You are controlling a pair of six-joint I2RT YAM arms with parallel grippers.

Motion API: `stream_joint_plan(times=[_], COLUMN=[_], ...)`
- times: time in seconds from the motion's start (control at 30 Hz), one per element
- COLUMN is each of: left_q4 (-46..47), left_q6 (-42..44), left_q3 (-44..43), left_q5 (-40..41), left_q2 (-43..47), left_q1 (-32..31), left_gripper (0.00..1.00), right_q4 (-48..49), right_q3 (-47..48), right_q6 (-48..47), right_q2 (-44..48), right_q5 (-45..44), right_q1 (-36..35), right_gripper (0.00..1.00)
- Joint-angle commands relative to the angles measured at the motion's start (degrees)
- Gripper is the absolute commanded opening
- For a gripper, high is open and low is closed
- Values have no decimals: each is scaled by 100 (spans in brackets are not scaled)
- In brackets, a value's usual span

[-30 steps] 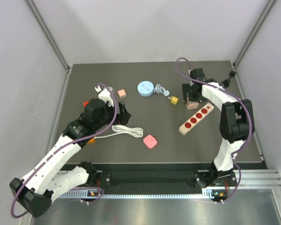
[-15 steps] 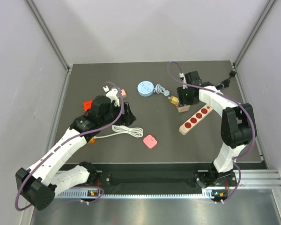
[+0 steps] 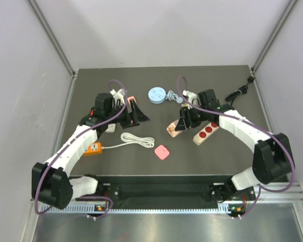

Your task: Insert the plug

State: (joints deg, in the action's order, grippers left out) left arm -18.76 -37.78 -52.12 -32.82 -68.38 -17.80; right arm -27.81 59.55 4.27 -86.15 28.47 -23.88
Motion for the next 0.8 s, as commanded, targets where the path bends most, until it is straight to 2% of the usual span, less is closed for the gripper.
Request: stream_joint_plan(times=[0.0,0.1,0.2,0.33,0.53,0.7,0.77], left_q4=[1187,1699,1762,2394,2192,3359,3432], left_q6=[-527,-1177,-1389,-1935,-1943,-2742,-2752], left_q3=[140,290,307,395,404,887,879], left_q5=[-1497,-1938,-2035,-2553,-2423,-2510,-2493], left_q2=[-166,-351,-439,-711,-984,-1212,-1336], left_q1=[-4,-13,-13,-39,-232,-399,-434], left_gripper=[91,94,96,97,97,97,97], right_q4=[926,1146,1146,1348,1419,1419,1428], right_q3=[-144,-268,-251,-233,-102,-57,-49], right_q6=[126,311,320,407,408,303,285], right_q2=[651,845,907,959,846,758,731], right_q5=[1379,1644,1741,1873,1882,1969,1978], right_q1=[-143,-301,-442,-547,-662,-749,-776], right_gripper=[17,17,17,15,15,15,15])
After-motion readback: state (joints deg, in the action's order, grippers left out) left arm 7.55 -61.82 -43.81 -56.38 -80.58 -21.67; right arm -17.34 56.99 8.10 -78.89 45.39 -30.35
